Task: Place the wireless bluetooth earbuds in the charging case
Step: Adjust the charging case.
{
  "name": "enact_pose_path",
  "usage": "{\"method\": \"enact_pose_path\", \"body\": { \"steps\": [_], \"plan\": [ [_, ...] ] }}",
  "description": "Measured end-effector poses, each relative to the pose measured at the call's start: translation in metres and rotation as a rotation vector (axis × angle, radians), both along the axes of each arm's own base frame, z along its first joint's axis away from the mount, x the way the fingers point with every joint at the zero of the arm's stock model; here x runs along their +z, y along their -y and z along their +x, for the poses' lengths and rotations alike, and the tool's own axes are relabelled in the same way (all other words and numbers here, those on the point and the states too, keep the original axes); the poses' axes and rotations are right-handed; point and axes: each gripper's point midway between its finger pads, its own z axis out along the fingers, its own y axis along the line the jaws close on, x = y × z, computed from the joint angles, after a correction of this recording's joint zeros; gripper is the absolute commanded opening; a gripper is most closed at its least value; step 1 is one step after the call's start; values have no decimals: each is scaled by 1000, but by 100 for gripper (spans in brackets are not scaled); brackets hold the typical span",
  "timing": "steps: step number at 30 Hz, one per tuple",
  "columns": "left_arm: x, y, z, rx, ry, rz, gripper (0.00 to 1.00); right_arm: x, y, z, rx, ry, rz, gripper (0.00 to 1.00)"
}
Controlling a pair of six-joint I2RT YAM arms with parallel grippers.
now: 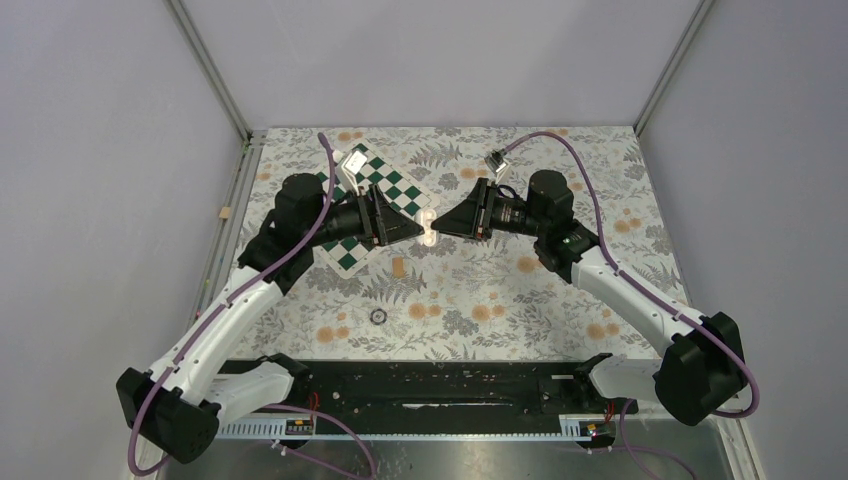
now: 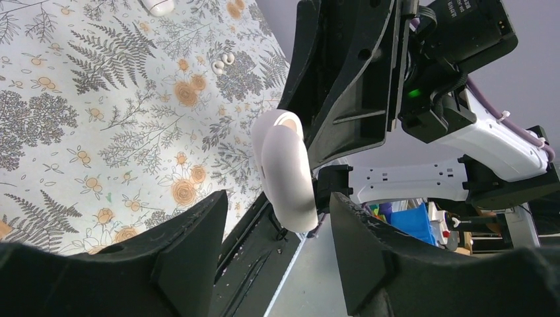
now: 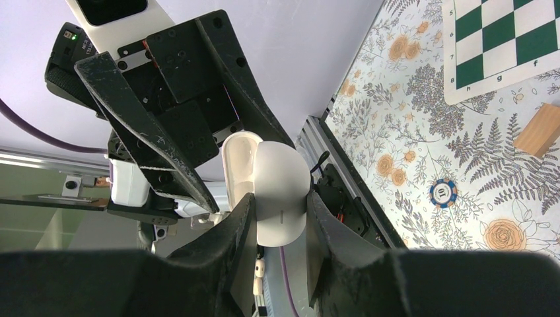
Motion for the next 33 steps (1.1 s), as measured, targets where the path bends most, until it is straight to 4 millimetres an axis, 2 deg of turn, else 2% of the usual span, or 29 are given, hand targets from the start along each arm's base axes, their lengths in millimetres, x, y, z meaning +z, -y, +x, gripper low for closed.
{"method": "enact_pose_path", "body": {
  "steps": [4,11,16,20,23,26,27,33],
  "plan": [
    [1,2,2,2,-5,-9,59,0,0,0,0,1,1,0],
    [0,5,8,7,-23,-22,40,0,0,0,-1,3,1,0],
    [2,6,8,6,-17,-28,39,0,0,1,-3,1,0,0],
    [2,6,8,4,-17,-28,34,0,0,1,-4,1,0,0],
    [3,6,7,1,-15,-30,33,0,0,1,-4,1,-1,0],
    [3,7,7,-2,-13,-32,45,0,0,1,-4,0,0,0],
    [3,7,7,-2,-14,-32,46,0,0,1,-3,1,0,0],
    [3,7,7,-2,-17,-33,39,1,0,1,-1,4,4,0]
  ]
}}
